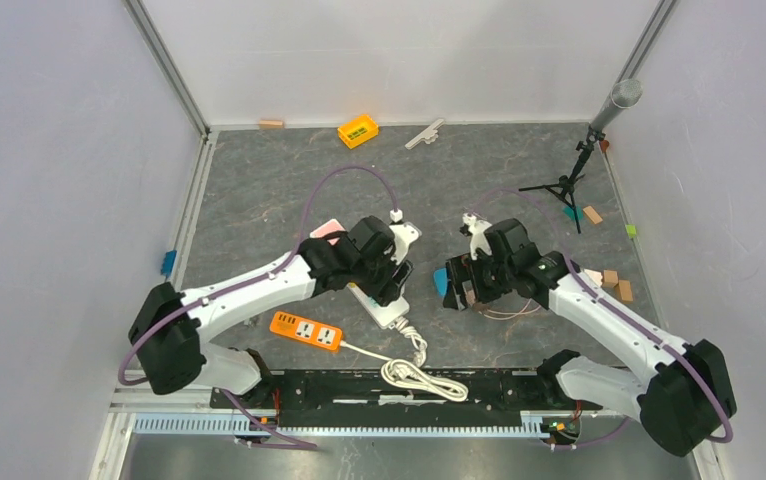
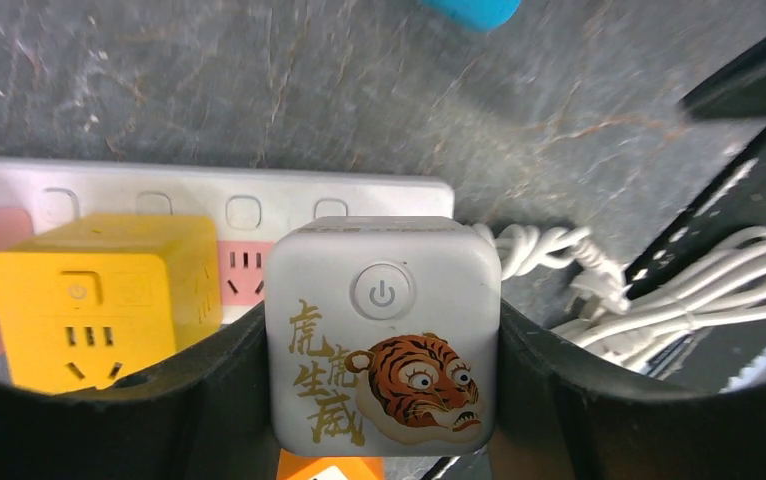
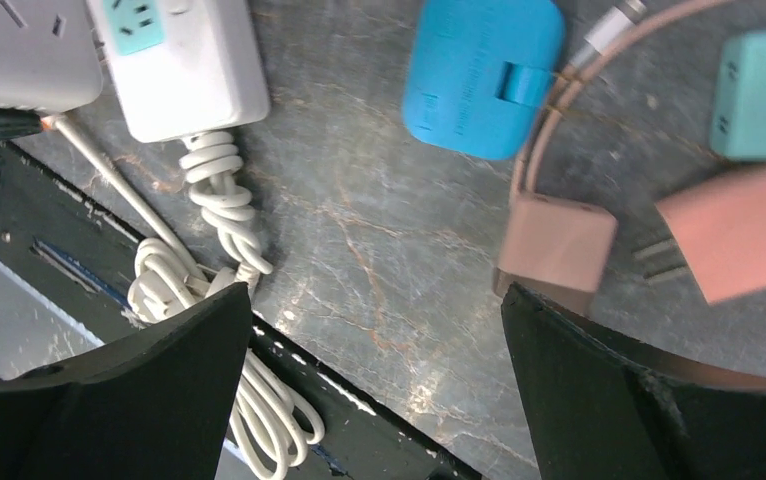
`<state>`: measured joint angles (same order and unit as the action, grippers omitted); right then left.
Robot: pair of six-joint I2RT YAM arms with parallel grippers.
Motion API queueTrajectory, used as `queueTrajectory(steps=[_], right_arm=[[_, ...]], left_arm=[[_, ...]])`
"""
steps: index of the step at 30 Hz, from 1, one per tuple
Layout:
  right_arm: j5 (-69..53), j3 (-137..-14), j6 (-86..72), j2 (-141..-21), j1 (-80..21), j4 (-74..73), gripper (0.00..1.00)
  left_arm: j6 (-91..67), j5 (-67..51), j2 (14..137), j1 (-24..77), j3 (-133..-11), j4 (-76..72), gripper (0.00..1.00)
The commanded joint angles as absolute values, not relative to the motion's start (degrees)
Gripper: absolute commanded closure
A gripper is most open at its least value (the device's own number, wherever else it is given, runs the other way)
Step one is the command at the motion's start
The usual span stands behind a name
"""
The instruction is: Insert the plug
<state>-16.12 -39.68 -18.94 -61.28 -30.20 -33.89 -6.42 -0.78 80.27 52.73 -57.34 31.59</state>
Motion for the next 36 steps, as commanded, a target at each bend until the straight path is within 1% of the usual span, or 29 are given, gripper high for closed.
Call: queueTrajectory(steps=[1,2,4,6,10,13,16,20,23,25,27,29,30,31,36], right_arm=[[-14.7,-44.5,-14.8,-64.9,-36.7,-31.0,0.01],[-13.8,-45.0,-14.4,-66.3,-39.0,-30.7,0.01],[-12.4,-45.6,-14.2,-69.0,-43.2,-29.7,0.06],[-11.8,-45.2,-14.7,-71.4,-45.9,-28.1,0.09],[-11.0,-44.3,-15.1,-75.8,-49.9,-24.2,0.19],[-9.3,-45.1,-14.7,-79.0,-53.5,-22.2,0.21],[-6.8,-46.9,-14.6,-82.0,-57.0,-20.8,0.22],[-3.7,-49.2,-14.1,-86.1,-61.0,-19.6,0.25],[-1.1,-50.5,-13.8,-89.0,-63.1,-19.7,0.31],[2.3,-51.2,-14.0,-90.1,-63.5,-21.1,0.4],[6.3,-51.1,-14.2,-89.6,-63.5,-22.4,0.55],[10.9,-50.4,-14.4,-88.1,-63.1,-23.6,0.67],[12.5,-50.0,-14.4,-87.3,-62.4,-24.1,0.7],[12.8,-49.6,-14.1,-86.6,-61.6,-24.4,0.7],[14.2,-48.9,-11.1,-84.8,-57.3,-26.1,0.7]], left_arm=[[-9.4,-3.3,75.6,50.9,-61.7,29.7,0.98],[-10.2,-3.4,74.9,50.1,-62.0,29.7,0.98],[-11.8,-3.3,73.0,48.7,-62.2,29.8,0.98],[-13.8,-2.1,70.6,47.3,-61.8,29.7,0.98],[-18.3,4.4,64.8,45.0,-59.5,29.9,0.98],[-21.4,9.8,59.1,43.7,-56.8,29.7,0.98],[-22.7,11.9,54.4,42.9,-54.8,29.3,0.98],[-22.8,11.1,51.4,42.7,-54.0,29.4,0.98],[-22.7,10.4,50.4,42.6,-53.4,29.6,0.98],[-22.4,10.1,49.8,42.6,-52.8,29.6,0.98],[-21.3,9.5,49.2,42.6,-52.0,29.6,0.98],[-19.7,8.4,48.4,42.6,-51.0,29.3,0.98],[-18.8,7.7,48.1,42.6,-50.4,28.9,0.98],[-18.3,6.9,47.6,42.6,-49.7,28.3,0.98],[-19.5,5.8,46.1,42.6,-45.4,24.1,0.98]])
